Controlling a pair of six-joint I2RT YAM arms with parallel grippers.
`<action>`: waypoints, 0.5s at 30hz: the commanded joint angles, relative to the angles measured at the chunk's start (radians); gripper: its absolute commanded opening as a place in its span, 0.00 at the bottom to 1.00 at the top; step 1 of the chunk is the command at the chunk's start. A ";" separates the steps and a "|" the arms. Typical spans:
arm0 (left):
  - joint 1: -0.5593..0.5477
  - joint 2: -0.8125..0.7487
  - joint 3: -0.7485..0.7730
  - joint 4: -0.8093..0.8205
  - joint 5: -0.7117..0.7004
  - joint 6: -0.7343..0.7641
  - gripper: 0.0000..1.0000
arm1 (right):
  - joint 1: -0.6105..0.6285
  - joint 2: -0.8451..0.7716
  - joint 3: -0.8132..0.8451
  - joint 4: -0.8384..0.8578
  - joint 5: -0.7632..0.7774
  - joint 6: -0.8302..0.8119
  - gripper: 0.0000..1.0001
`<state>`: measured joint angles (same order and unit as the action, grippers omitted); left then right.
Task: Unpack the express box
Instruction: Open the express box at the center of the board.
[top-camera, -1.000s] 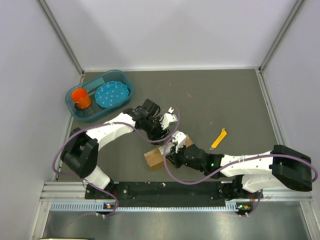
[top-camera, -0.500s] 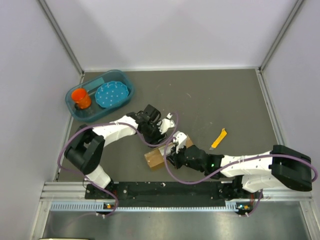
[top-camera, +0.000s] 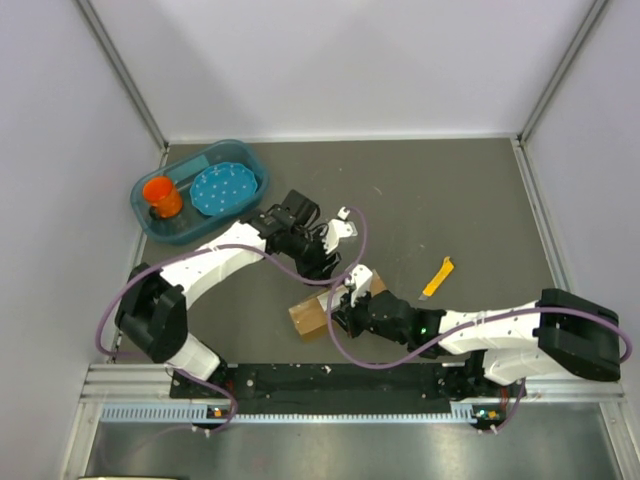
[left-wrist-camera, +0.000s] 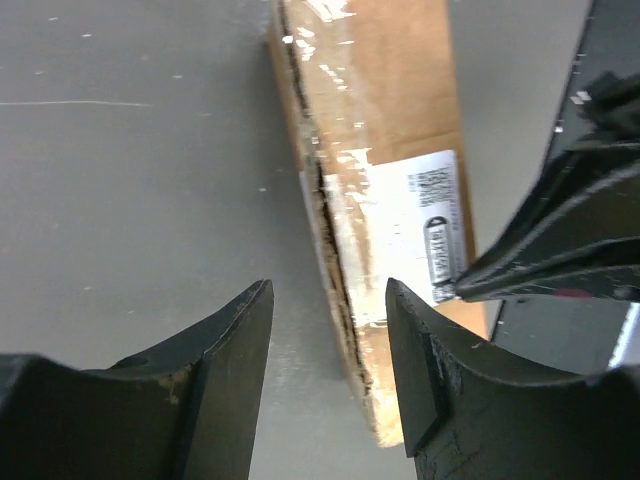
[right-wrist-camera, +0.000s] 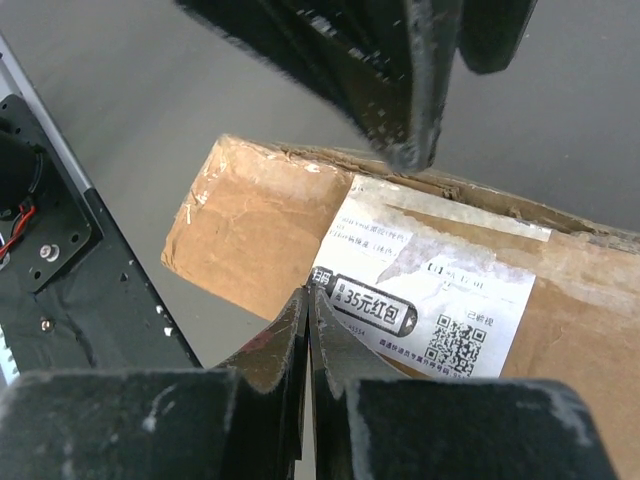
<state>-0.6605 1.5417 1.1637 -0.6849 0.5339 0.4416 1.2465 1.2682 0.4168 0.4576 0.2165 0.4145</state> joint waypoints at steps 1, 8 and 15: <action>-0.004 -0.009 -0.022 -0.041 0.149 0.003 0.55 | 0.010 0.045 -0.029 -0.094 -0.025 0.004 0.00; 0.004 0.064 -0.071 -0.016 0.129 0.035 0.55 | 0.010 0.039 -0.047 -0.074 -0.028 0.010 0.00; 0.055 0.164 -0.019 -0.034 0.244 0.057 0.55 | 0.011 0.039 -0.092 -0.023 -0.039 0.013 0.00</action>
<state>-0.6289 1.6512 1.1011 -0.7059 0.7006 0.4572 1.2465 1.2728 0.3805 0.5232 0.2111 0.4301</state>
